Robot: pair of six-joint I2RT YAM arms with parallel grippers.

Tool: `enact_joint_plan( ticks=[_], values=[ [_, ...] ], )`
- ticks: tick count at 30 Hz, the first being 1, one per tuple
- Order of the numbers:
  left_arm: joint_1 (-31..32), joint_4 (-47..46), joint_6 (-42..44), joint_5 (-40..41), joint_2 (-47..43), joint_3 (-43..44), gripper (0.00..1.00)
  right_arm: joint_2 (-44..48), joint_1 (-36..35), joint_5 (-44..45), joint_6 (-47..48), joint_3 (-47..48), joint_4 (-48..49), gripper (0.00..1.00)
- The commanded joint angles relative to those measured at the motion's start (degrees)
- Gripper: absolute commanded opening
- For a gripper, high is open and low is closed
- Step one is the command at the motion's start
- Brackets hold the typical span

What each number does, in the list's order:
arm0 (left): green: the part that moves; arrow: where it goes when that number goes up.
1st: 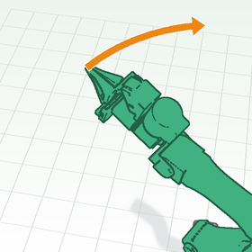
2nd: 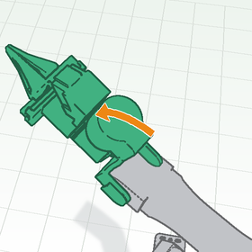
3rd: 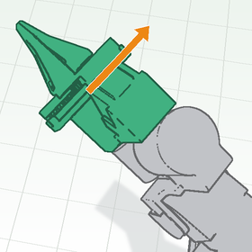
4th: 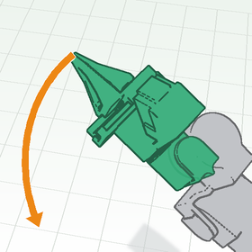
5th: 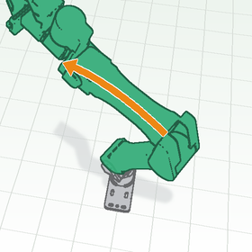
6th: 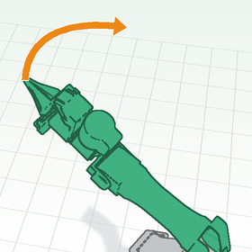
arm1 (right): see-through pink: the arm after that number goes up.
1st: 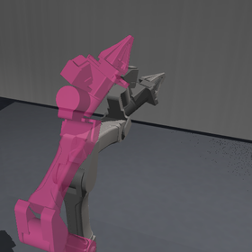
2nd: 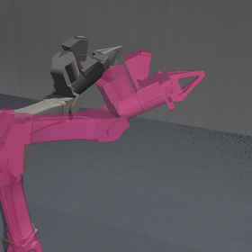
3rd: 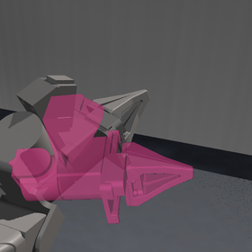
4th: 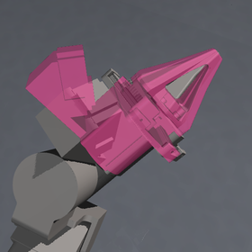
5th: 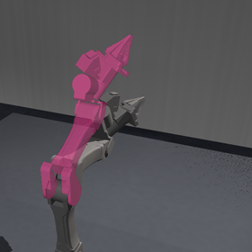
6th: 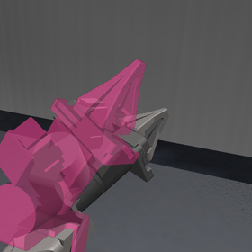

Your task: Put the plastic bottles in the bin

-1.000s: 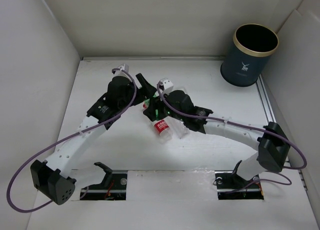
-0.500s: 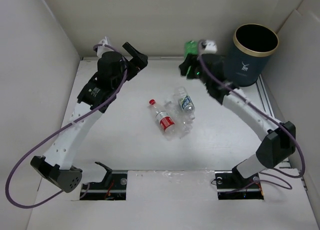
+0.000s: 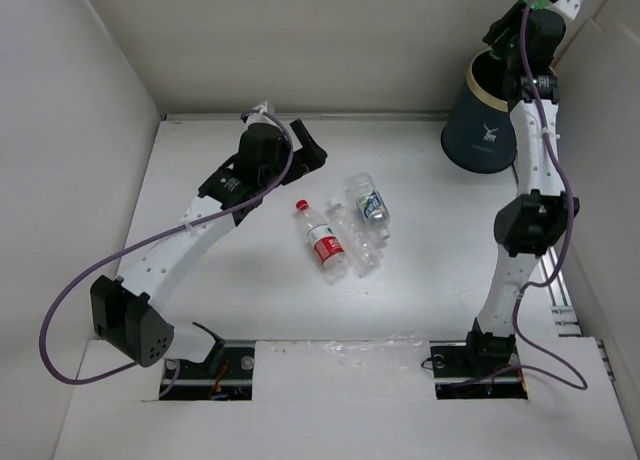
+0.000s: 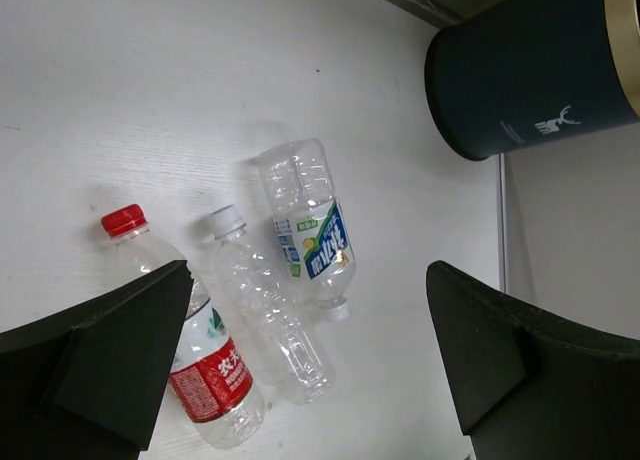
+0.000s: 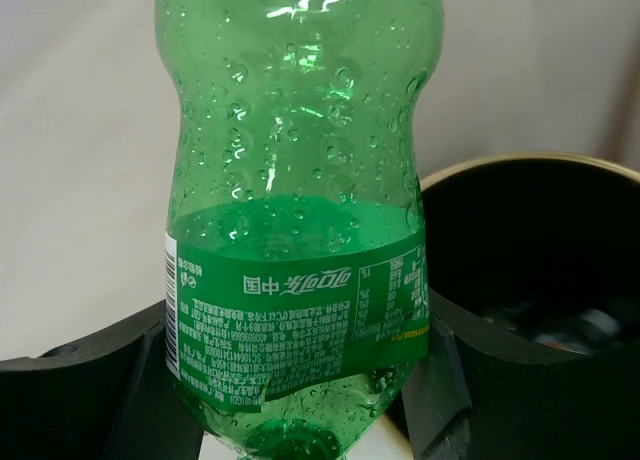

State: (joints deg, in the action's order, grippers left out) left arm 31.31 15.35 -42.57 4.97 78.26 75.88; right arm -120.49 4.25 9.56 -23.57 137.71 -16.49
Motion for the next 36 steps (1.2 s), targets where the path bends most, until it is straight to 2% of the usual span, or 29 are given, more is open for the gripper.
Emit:
enact_joint_plan(
  ticks=[1, 5, 6, 7, 8, 9, 16, 21, 23, 24, 26, 27, 30, 31, 34, 36],
  values=[
    [0.42, -4.28, 2.05, -1.37, -1.1, -1.08, 1.0, -1.51, 3.74, 2.83, -0.07, 4.77, -1.98, 0.01],
    [0.42, -3.58, 2.66, -2.86, 0.23, -1.61, 1.0, -4.05, 5.77, 2.74, -0.6, 6.26, -1.44, 0.08],
    [0.42, -3.58, 3.27, -2.86, 0.23, -1.61, 1.0, -4.05, 5.77, 2.74, -0.6, 6.26, -1.44, 0.22],
    [0.42, -3.58, 3.28, -2.86, 0.75, -2.13, 1.0, -4.66, 5.77, 2.74, -0.6, 6.26, -1.44, 0.74],
    [0.42, -3.58, 3.28, -2.86, 1.28, -2.14, 1.0, -5.37, 5.77, 4.22, -0.6, 6.78, -1.44, 0.91],
    [0.42, -3.58, 4.06, -2.86, 1.28, -2.14, 1.0, -5.37, 6.29, 4.93, -0.6, 6.78, -1.44, 1.0],
    [0.42, -0.59, 4.07, -1.64, 4.7, -3.28, 1.0, -7.48, 6.3, 7.13, -0.6, 8.62, -2.66, 1.0],
    [0.42, 0.55, 1.7, -2.25, 6.02, -6.79, 1.0, -2.32, 3.93, 10.82, -2.7, 11.27, -9.77, 1.0],
    [0.42, 0.55, 0.65, -2.25, 6.03, -9.42, 1.0, 2.51, 1.48, 11.44, -3.4, 4.89, -9.45, 1.0],
    [0.42, 0.55, 0.64, -2.25, 6.03, -10.3, 1.0, 5.23, 0.59, 10.66, -3.41, -4.63, -8.39, 1.0],
    [0.42, -0.5, -0.58, -2.25, 7.78, -11.8, 1.0, 13.58, -1.34, 8.29, -4.02, -14.61, -5.93, 1.0],
    [0.42, -0.5, -1.28, -2.25, 8.4, -11.8, 1.0, 16.05, -3.61, 8.28, -5.77, -23.62, -3.92, 1.0],
    [0.95, -1.2, -2.26, -2.25, 11.21, -12.86, 1.0, 25.19, -8.53, 6.62, -7.18, -35.72, 1.61, 1.0],
    [0.95, -1.9, -3.04, -2.25, 12.0, -13.64, 1.0, 29.22, -9.69, 5.91, -7.19, -42.54, 3.12, 1.0],
    [0.95, -4.8, -3.75, -2.94, 15.6, -13.65, 1.0, 34.25, -14.51, 4.41, -7.71, -52.59, 7.77, 1.0],
    [0.95, -6.74, -5.24, -2.95, 18.15, -13.04, 1.0, 37.42, -16.37, 3.01, -7.72, -55.61, 9.01, 1.0]
  ],
)
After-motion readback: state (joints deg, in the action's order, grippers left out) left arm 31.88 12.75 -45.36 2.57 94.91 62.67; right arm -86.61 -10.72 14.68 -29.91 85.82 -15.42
